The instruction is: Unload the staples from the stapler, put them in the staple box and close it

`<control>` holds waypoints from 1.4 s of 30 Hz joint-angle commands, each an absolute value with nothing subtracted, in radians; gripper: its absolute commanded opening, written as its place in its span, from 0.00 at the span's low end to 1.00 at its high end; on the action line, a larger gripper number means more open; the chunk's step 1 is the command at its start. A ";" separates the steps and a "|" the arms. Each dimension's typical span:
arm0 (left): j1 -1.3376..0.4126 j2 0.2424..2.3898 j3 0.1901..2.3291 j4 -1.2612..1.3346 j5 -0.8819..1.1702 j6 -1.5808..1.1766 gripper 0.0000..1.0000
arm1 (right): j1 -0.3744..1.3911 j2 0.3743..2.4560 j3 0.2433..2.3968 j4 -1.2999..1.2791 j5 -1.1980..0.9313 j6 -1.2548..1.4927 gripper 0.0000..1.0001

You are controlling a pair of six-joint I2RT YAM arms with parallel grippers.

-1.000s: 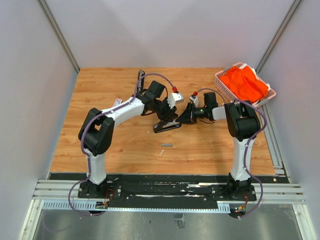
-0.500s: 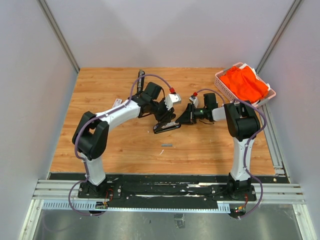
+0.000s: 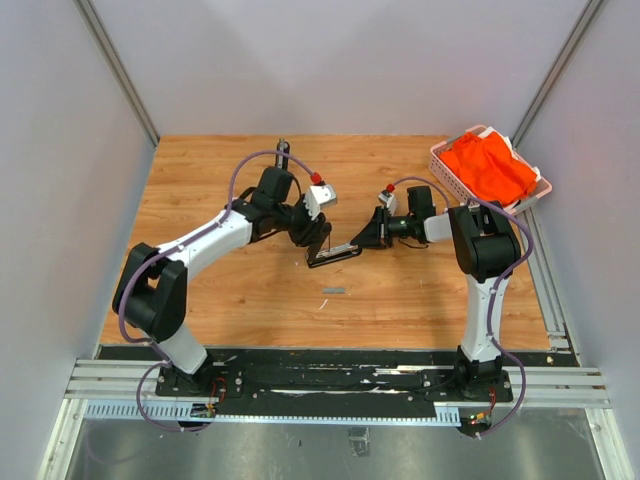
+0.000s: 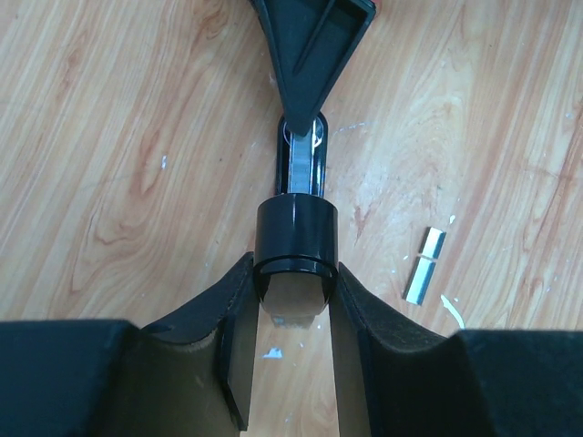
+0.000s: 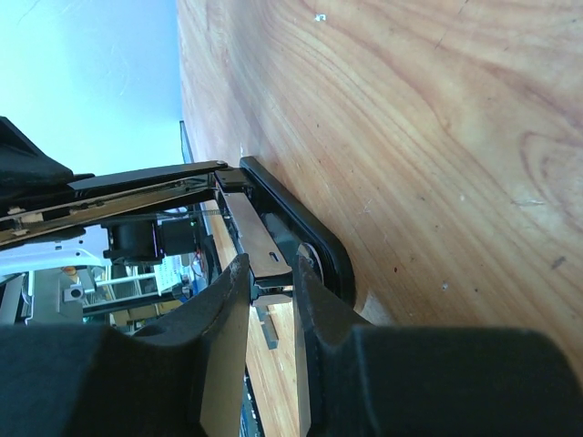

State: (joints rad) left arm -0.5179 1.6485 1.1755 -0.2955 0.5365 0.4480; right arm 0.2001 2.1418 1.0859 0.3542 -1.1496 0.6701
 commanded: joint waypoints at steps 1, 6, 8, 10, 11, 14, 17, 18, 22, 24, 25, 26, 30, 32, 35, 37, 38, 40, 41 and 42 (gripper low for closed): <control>-0.464 1.551 1.118 -0.250 0.526 0.457 0.00 | 0.184 2.156 1.067 0.293 -1.049 0.608 0.09; -0.422 1.497 1.049 -0.274 0.508 0.481 0.00 | 0.183 2.154 1.067 0.288 -1.046 0.603 0.09; -0.407 1.474 1.023 -0.290 0.503 0.503 0.00 | 0.184 2.152 1.068 0.286 -1.043 0.602 0.09; -0.396 1.447 0.997 -0.306 0.498 0.527 0.00 | 0.183 2.151 1.068 0.285 -1.042 0.599 0.09; -0.393 1.433 0.984 -0.315 0.491 0.542 0.00 | 0.184 2.151 1.068 0.285 -1.041 0.599 0.09; -0.385 1.392 0.942 -0.331 0.466 0.579 0.00 | 0.183 2.147 1.069 0.279 -1.037 0.593 0.09; -0.377 1.355 0.895 -0.342 0.444 0.604 0.00 | 0.183 2.142 1.068 0.276 -1.035 0.590 0.09; -0.376 1.342 0.884 -0.347 0.433 0.613 0.00 | 0.183 2.140 1.067 0.276 -1.033 0.589 0.09; -0.372 1.321 0.851 -0.387 0.382 0.662 0.00 | 0.184 2.135 1.066 0.271 -1.031 0.584 0.09; -0.373 1.320 0.836 -0.405 0.343 0.683 0.00 | 0.184 2.134 1.067 0.272 -1.031 0.583 0.09; -0.372 1.321 0.830 -0.410 0.325 0.691 0.00 | 0.184 2.133 1.067 0.272 -1.029 0.584 0.09; -0.372 1.323 0.821 -0.413 0.308 0.698 0.00 | 0.184 2.134 1.068 0.272 -1.031 0.584 0.09; -0.372 1.341 0.803 -0.441 0.277 0.739 0.00 | 0.184 2.129 1.068 0.272 -1.031 0.584 0.09; -0.373 1.361 0.803 -0.457 0.267 0.756 0.00 | 0.183 2.127 1.067 0.272 -1.032 0.585 0.09; -0.372 1.397 0.816 -0.481 0.242 0.773 0.00 | 0.183 2.123 1.066 0.271 -1.031 0.586 0.09; -0.372 1.419 0.819 -0.484 0.226 0.784 0.00 | 0.183 2.123 1.066 0.272 -1.032 0.585 0.09; -0.372 1.430 0.819 -0.481 0.222 0.786 0.00 | 0.183 2.122 1.066 0.273 -1.032 0.585 0.09; -0.372 1.448 0.820 -0.471 0.220 0.784 0.00 | 0.183 2.121 1.066 0.273 -1.031 0.585 0.09; -0.372 1.457 0.821 -0.464 0.223 0.780 0.00 | 0.184 2.122 1.066 0.274 -1.033 0.586 0.09; -0.372 1.468 0.823 -0.454 0.226 0.774 0.00 | 0.184 2.122 1.065 0.274 -1.034 0.586 0.09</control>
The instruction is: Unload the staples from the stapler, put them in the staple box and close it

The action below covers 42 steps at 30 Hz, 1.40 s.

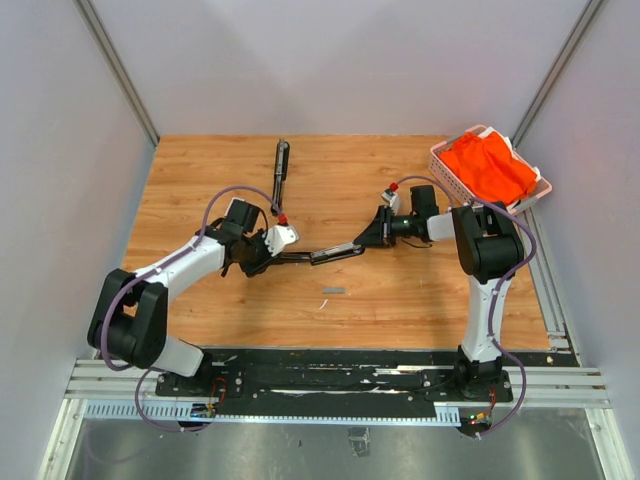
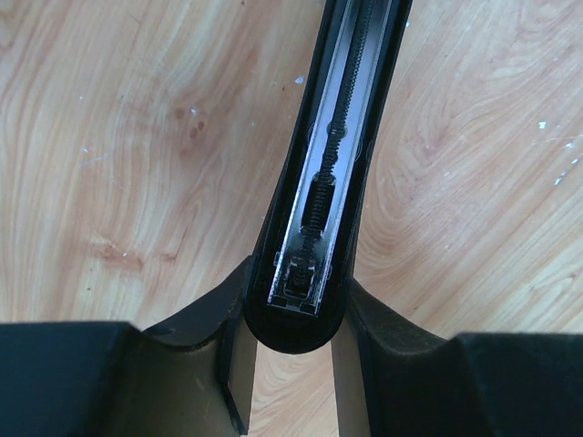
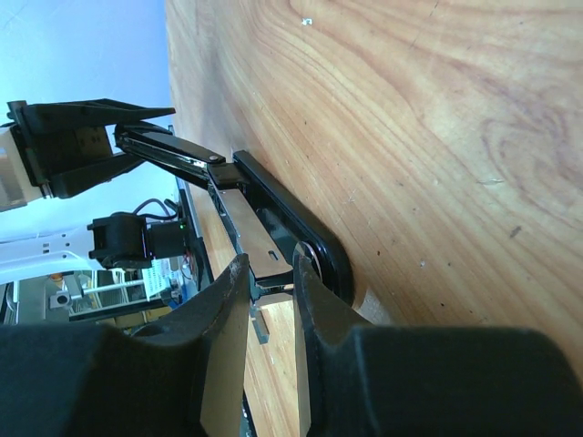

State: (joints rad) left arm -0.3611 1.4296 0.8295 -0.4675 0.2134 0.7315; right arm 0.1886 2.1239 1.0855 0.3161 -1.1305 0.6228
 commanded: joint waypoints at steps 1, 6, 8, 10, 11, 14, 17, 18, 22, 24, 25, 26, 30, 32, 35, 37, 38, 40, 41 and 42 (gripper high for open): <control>-0.373 1.479 0.825 -0.445 0.228 0.766 0.00 | 0.184 2.122 1.066 0.274 -1.033 0.587 0.09; -0.373 1.545 0.846 -0.434 0.241 0.736 0.00 | 0.184 2.118 1.066 0.275 -1.035 0.589 0.09; -0.373 1.564 0.846 -0.424 0.232 0.733 0.00 | 0.184 2.118 1.068 0.274 -1.035 0.589 0.09; -0.372 1.574 0.841 -0.409 0.220 0.733 0.01 | 0.184 2.118 1.068 0.275 -1.035 0.588 0.09; -0.374 1.578 0.843 -0.406 0.216 0.729 0.02 | 0.183 2.118 1.066 0.274 -1.035 0.588 0.10; -0.373 1.581 0.844 -0.407 0.211 0.730 0.11 | 0.183 2.118 1.068 0.274 -1.034 0.588 0.10; -0.374 1.579 0.844 -0.412 0.195 0.733 0.22 | 0.183 2.117 1.068 0.271 -1.032 0.583 0.10; -0.373 1.579 0.844 -0.416 0.189 0.734 0.26 | 0.183 2.116 1.068 0.271 -1.032 0.582 0.10; -0.373 1.571 0.841 -0.438 0.171 0.733 0.34 | 0.183 2.101 1.069 0.264 -1.033 0.581 0.10; -0.373 1.562 0.839 -0.443 0.165 0.729 0.39 | 0.182 2.097 1.069 0.270 -1.038 0.588 0.10; -0.373 1.556 0.836 -0.445 0.164 0.726 0.43 | 0.181 2.098 1.068 0.274 -1.038 0.591 0.10; -0.374 1.546 0.833 -0.447 0.163 0.726 0.45 | 0.180 2.101 1.069 0.277 -1.038 0.594 0.10; -0.374 1.506 0.805 -0.434 0.147 0.729 0.58 | 0.181 2.106 1.068 0.271 -1.027 0.585 0.11; -0.372 1.489 0.792 -0.426 0.138 0.732 0.66 | 0.181 2.097 1.067 0.264 -1.024 0.575 0.11; -0.373 1.468 0.793 -0.430 0.135 0.721 0.70 | 0.181 2.092 1.068 0.264 -1.024 0.574 0.13; -0.374 1.457 0.806 -0.432 0.147 0.707 0.74 | 0.181 2.093 1.067 0.265 -1.023 0.574 0.14; -0.374 1.452 0.815 -0.432 0.156 0.699 0.75 | 0.181 2.094 1.066 0.265 -1.023 0.572 0.15; -0.373 1.450 0.836 -0.438 0.173 0.688 0.77 | 0.180 2.091 1.066 0.264 -1.022 0.570 0.18; -0.373 1.450 0.847 -0.441 0.177 0.684 0.77 | 0.181 2.089 1.065 0.264 -1.022 0.569 0.20; -0.374 1.450 0.857 -0.441 0.181 0.681 0.78 | 0.180 2.086 1.065 0.264 -1.020 0.568 0.22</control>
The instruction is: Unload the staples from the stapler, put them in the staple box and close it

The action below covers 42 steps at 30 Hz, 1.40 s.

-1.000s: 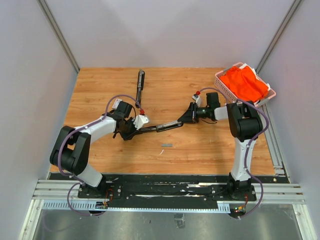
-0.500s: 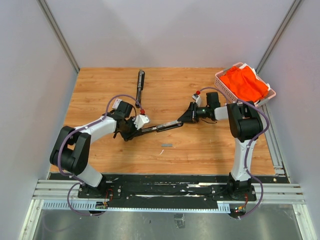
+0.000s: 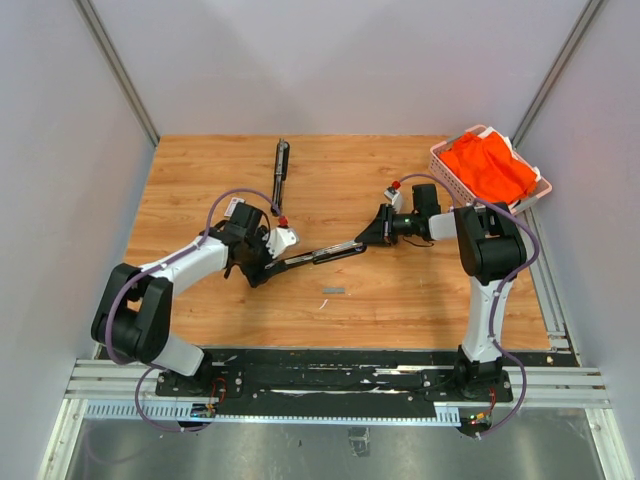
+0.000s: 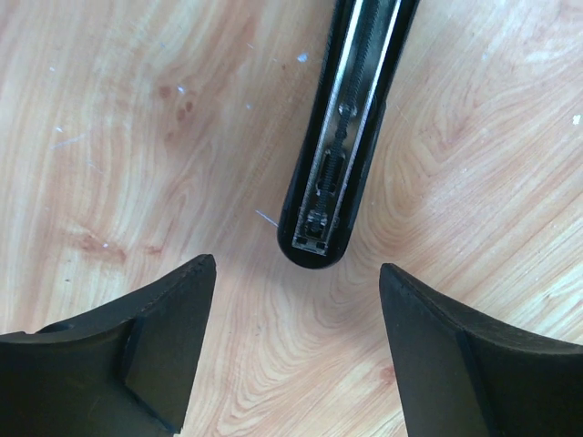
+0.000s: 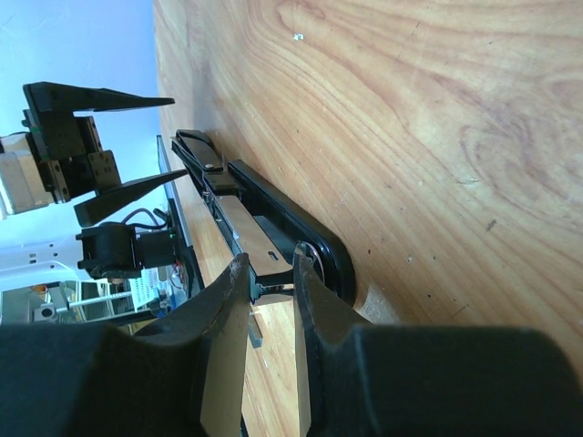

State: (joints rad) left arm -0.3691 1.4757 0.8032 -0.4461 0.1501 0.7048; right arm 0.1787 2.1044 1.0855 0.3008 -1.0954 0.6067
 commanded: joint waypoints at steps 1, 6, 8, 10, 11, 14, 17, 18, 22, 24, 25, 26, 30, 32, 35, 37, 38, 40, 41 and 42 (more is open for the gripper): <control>-0.374 1.453 0.863 -0.439 0.187 0.680 0.78 | 0.181 2.081 1.066 0.260 -1.022 0.569 0.24; -0.376 1.456 0.898 -0.462 0.234 0.693 0.81 | 0.179 2.060 1.072 0.235 -1.006 0.547 0.31; -0.376 1.443 0.891 -0.462 0.251 0.706 0.84 | 0.179 2.052 1.069 0.230 -1.000 0.531 0.33; -0.377 1.439 0.889 -0.463 0.266 0.714 0.86 | 0.176 2.039 1.068 0.214 -0.985 0.507 0.35; -0.379 1.443 0.892 -0.463 0.268 0.716 0.87 | 0.173 2.032 1.069 0.202 -0.979 0.495 0.36; -0.398 1.471 0.908 -0.454 0.267 0.706 0.89 | 0.168 2.016 1.066 0.186 -0.965 0.475 0.39; -0.438 1.505 0.914 -0.429 0.236 0.693 0.89 | 0.167 1.998 1.069 0.161 -0.949 0.434 0.41; -0.453 1.515 0.914 -0.424 0.227 0.690 0.89 | 0.166 1.989 1.072 0.150 -0.944 0.416 0.41; -0.494 1.562 0.928 -0.416 0.215 0.681 0.85 | 0.150 1.932 1.067 0.137 -0.926 0.361 0.43; -0.505 1.584 0.944 -0.422 0.206 0.677 0.81 | 0.143 1.904 1.065 0.136 -0.920 0.335 0.44; -0.506 1.596 0.955 -0.424 0.202 0.676 0.79 | 0.140 1.890 1.063 0.139 -0.917 0.322 0.44; -0.506 1.606 0.965 -0.427 0.202 0.672 0.75 | 0.138 1.875 1.057 0.146 -0.913 0.308 0.44; -0.506 1.647 1.012 -0.448 0.224 0.661 0.68 | 0.136 1.823 1.026 0.187 -0.911 0.252 0.46; -0.506 1.668 1.036 -0.461 0.235 0.655 0.66 | 0.136 1.800 1.003 0.225 -0.916 0.203 0.47; -0.506 1.692 1.054 -0.466 0.243 0.651 0.60 | 0.136 1.768 0.965 0.281 -0.938 0.127 0.48; -0.506 1.702 1.057 -0.467 0.246 0.652 0.58 | 0.136 1.746 0.932 0.335 -0.952 0.081 0.48; -0.506 1.706 1.057 -0.469 0.246 0.653 0.58 | 0.137 1.737 0.913 0.362 -0.959 0.058 0.49; -0.506 1.712 1.055 -0.471 0.245 0.656 0.58 | 0.139 1.717 0.883 0.412 -0.967 0.010 0.50; -0.506 1.712 1.052 -0.470 0.245 0.658 0.58 | 0.140 1.707 0.868 0.429 -0.970 -0.012 0.50; -0.506 1.712 1.049 -0.469 0.249 0.658 0.58 | 0.143 1.700 0.858 0.442 -0.973 -0.036 0.50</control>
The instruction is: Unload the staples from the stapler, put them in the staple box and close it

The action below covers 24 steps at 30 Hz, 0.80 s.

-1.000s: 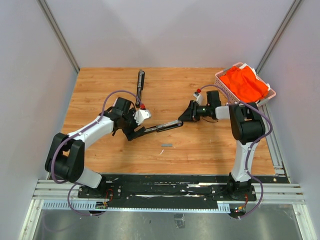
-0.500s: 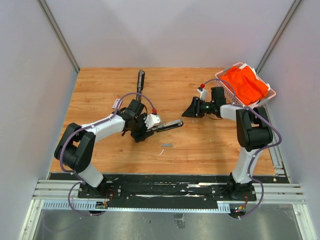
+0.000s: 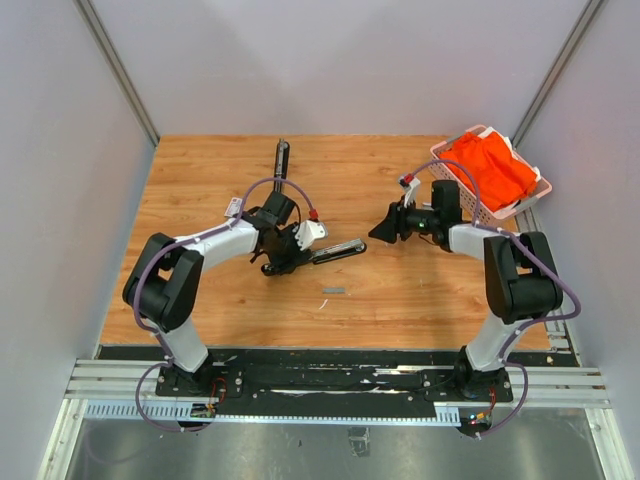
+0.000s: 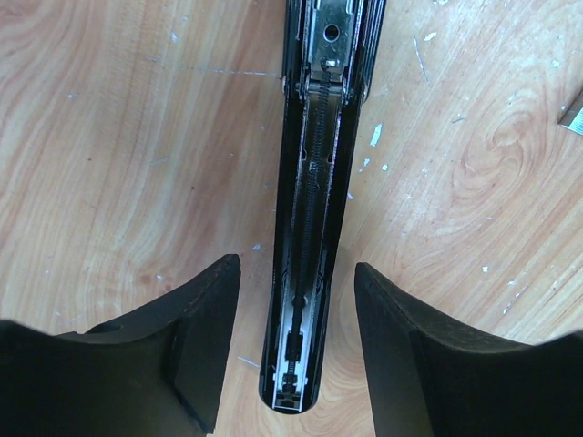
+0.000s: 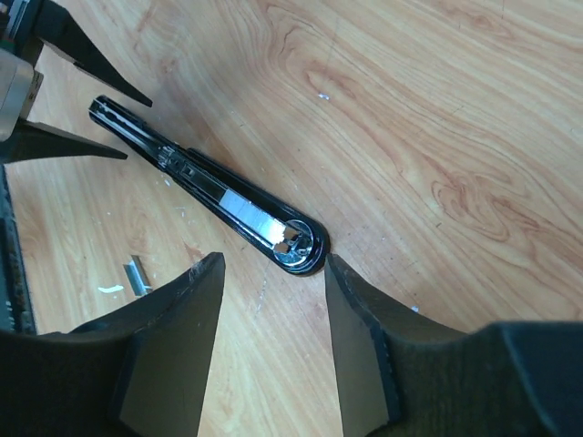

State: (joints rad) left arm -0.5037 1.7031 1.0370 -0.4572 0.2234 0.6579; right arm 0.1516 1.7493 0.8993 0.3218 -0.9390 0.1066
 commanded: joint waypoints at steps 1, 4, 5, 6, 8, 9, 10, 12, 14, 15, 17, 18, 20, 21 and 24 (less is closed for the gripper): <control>-0.507 1.714 1.047 -0.471 0.254 0.659 0.58 | 0.146 1.691 0.846 0.455 -0.974 -0.061 0.50; -0.506 1.728 1.048 -0.482 0.274 0.657 0.52 | 0.164 1.660 0.818 0.478 -0.973 -0.153 0.50; -0.507 1.734 1.048 -0.484 0.279 0.656 0.49 | 0.174 1.649 0.805 0.485 -0.973 -0.195 0.50; -0.507 1.741 1.050 -0.485 0.280 0.654 0.46 | 0.184 1.636 0.790 0.488 -0.976 -0.243 0.50; -0.506 1.750 1.056 -0.491 0.286 0.653 0.39 | 0.211 1.605 0.761 0.489 -0.977 -0.386 0.51; -0.506 1.756 1.059 -0.493 0.288 0.652 0.35 | 0.228 1.585 0.745 0.502 -0.984 -0.436 0.51; -0.507 1.757 1.062 -0.496 0.292 0.652 0.32 | 0.243 1.571 0.730 0.505 -0.989 -0.498 0.51; -0.506 1.763 1.071 -0.503 0.293 0.653 0.26 | 0.277 1.550 0.709 0.477 -0.991 -0.642 0.52; -0.506 1.769 1.081 -0.512 0.293 0.654 0.21 | 0.312 1.536 0.713 0.401 -0.963 -0.767 0.52; -0.506 1.772 1.084 -0.515 0.292 0.656 0.18 | 0.328 1.530 0.719 0.362 -0.946 -0.816 0.52; -0.506 1.775 1.093 -0.522 0.293 0.660 0.04 | 0.356 1.523 0.730 0.306 -0.916 -0.901 0.52; -0.506 1.776 1.101 -0.528 0.297 0.663 0.01 | 0.373 1.518 0.729 0.288 -0.895 -0.945 0.53; -0.506 1.784 1.118 -0.545 0.304 0.670 0.00 | 0.404 1.508 0.720 0.263 -0.860 -1.046 0.53; -0.507 1.794 1.134 -0.556 0.313 0.673 0.00 | 0.420 1.504 0.715 0.253 -0.840 -1.092 0.53; -0.506 1.820 1.177 -0.600 0.345 0.677 0.00 | 0.468 1.503 0.704 0.239 -0.788 -1.210 0.54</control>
